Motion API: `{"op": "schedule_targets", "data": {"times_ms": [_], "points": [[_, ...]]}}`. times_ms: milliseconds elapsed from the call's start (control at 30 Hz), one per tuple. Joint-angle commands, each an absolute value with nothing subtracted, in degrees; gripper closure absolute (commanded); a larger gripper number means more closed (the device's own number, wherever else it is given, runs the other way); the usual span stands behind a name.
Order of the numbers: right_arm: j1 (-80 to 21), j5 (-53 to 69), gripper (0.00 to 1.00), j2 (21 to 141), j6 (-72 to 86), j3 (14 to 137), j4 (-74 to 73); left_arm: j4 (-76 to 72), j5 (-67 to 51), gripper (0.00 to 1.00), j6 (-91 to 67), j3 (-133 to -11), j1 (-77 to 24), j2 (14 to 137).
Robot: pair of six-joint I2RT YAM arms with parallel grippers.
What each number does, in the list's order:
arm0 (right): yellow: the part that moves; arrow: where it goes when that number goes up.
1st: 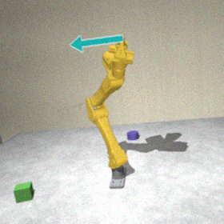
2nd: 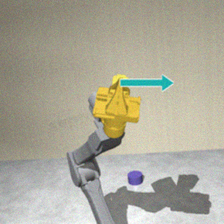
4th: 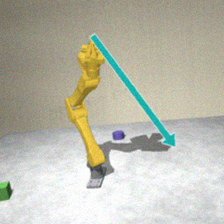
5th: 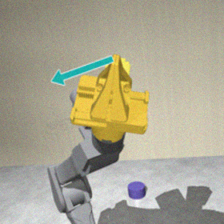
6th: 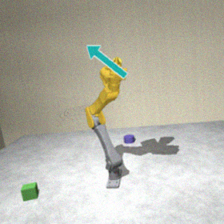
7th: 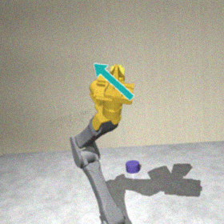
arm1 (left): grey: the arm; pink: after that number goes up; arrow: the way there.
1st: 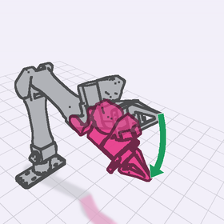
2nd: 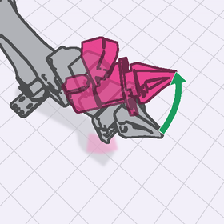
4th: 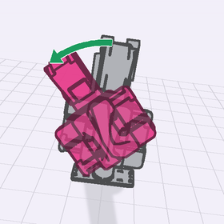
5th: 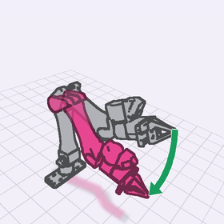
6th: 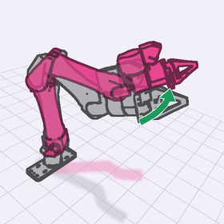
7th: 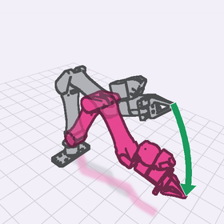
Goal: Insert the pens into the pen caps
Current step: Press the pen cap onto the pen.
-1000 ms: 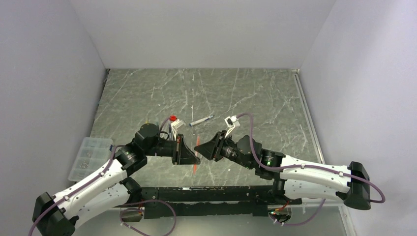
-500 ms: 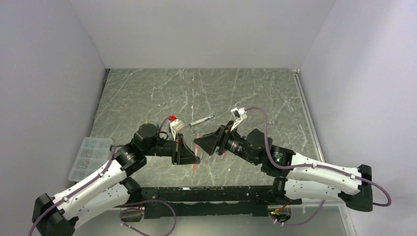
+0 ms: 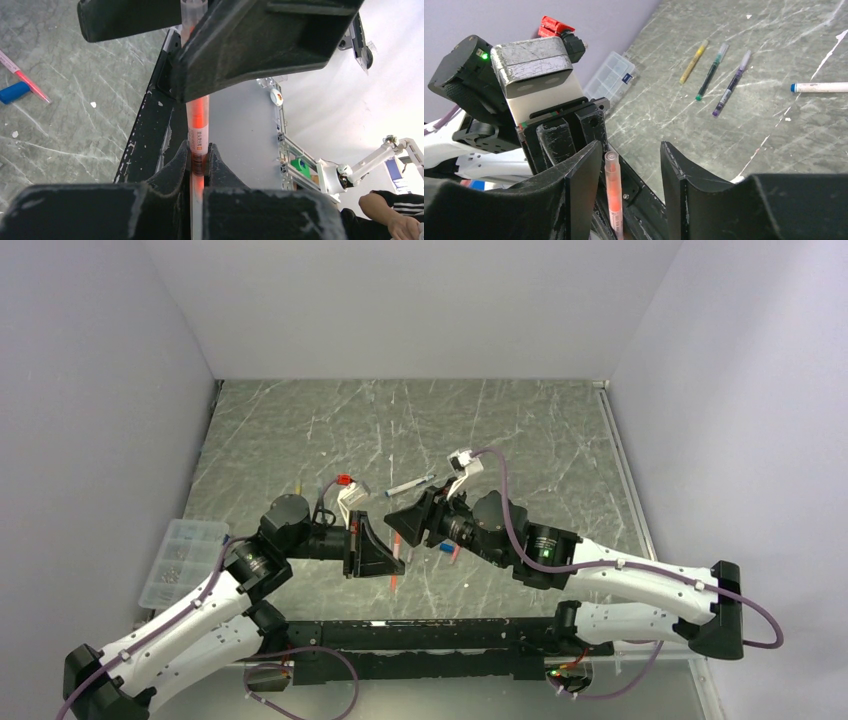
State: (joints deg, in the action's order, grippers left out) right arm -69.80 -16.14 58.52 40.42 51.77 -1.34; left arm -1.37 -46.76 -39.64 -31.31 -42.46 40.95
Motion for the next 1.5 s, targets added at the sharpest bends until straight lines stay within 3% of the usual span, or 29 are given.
{"op": "schedule_targets", "data": {"times_ms": [0, 333, 400, 500, 1100, 1467], "points": [[-70.05, -15.78, 0.52, 58.45, 39.36, 54.67, -0.27, -4.60, -48.86, 1.00, -39.38, -32.43, -42.48, 40.38], [-70.05, -15.35, 0.63, 58.60, 39.20, 55.02, 1.05, -5.12, -49.38, 1.00, -39.64, -32.36, -42.47, 40.87], [-70.05, -14.95, 0.73, 58.79, 39.20, 55.02, 1.27, -4.94, -49.31, 1.00, -39.55, -32.35, -42.50, 40.78], [-70.05, -14.17, 1.00, 58.86, 39.20, 54.86, 1.32, -4.72, -48.90, 1.00, -39.59, -32.51, -42.45, 40.70], [-74.56, -11.82, 1.00, 56.72, 42.00, 44.70, 1.30, -3.07, -43.47, 1.00, -39.38, -35.48, -42.08, 40.61], [-78.87, -12.52, 1.00, 57.79, 45.79, 39.70, 2.40, -6.06, -47.62, 1.00, -40.84, -38.08, -35.81, 41.56]]}}
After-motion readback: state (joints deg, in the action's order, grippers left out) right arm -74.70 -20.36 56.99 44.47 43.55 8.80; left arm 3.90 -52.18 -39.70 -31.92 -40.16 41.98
